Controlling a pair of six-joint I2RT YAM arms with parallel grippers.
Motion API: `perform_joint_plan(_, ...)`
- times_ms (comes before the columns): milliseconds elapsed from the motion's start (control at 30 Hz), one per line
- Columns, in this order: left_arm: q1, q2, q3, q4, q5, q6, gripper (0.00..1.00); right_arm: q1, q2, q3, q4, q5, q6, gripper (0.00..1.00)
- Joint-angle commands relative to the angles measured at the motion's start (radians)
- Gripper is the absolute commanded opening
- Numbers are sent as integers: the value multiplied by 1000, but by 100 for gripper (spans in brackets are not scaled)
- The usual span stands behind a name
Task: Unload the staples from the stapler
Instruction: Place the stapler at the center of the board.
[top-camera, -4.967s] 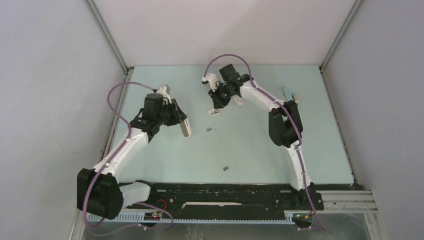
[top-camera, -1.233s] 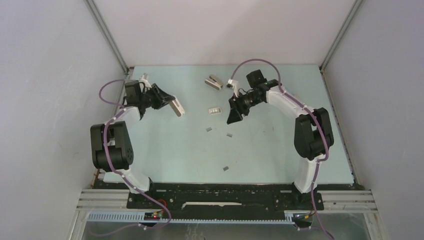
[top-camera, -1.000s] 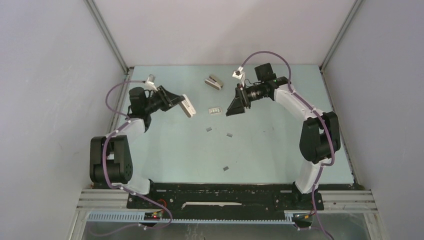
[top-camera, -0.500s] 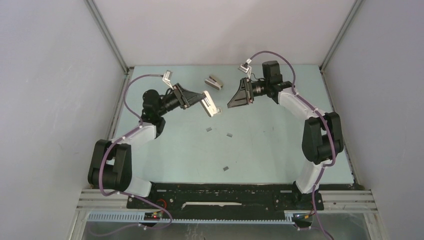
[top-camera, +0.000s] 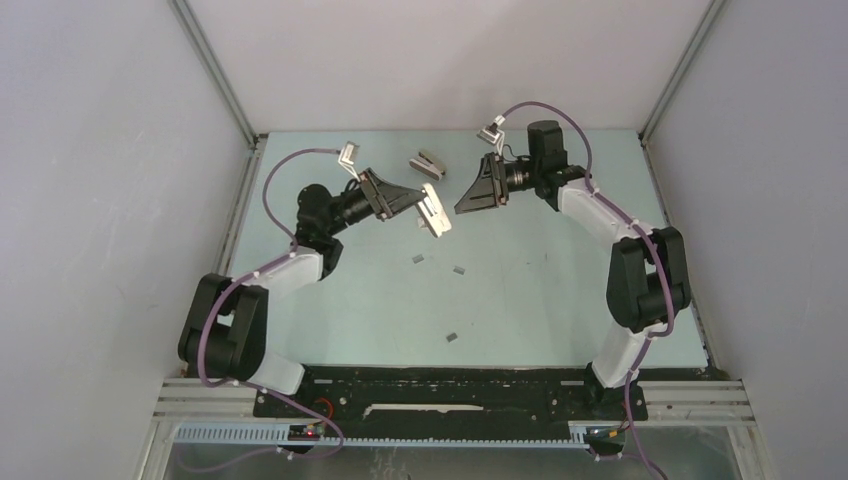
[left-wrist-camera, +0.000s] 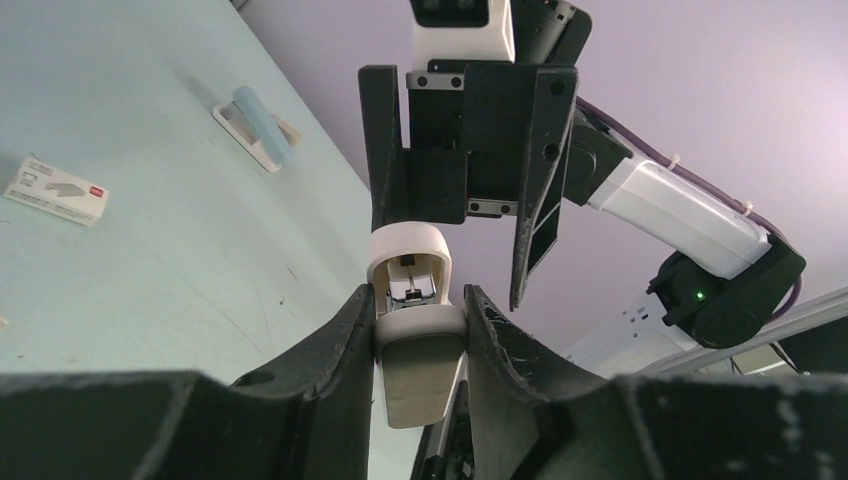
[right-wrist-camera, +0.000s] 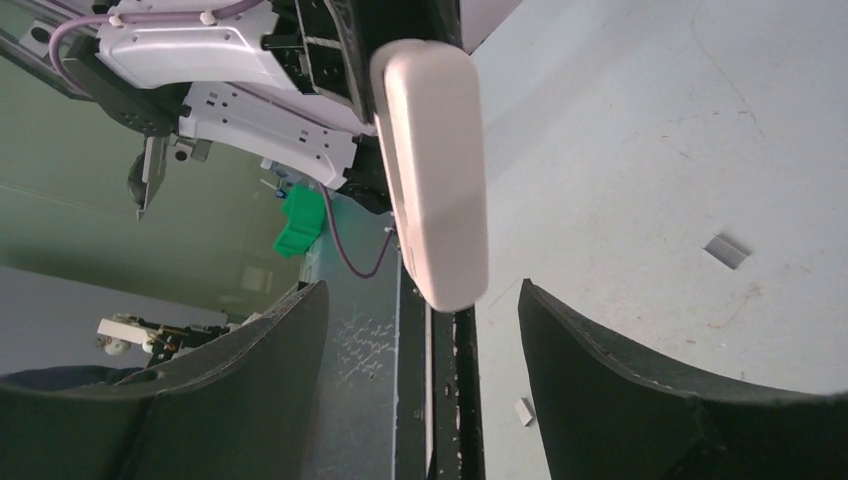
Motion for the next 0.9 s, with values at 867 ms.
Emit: perform_joint_plan(867, -56, 53, 19, 259, -28, -143, 0, 102, 3, 45, -79, 124, -2, 73)
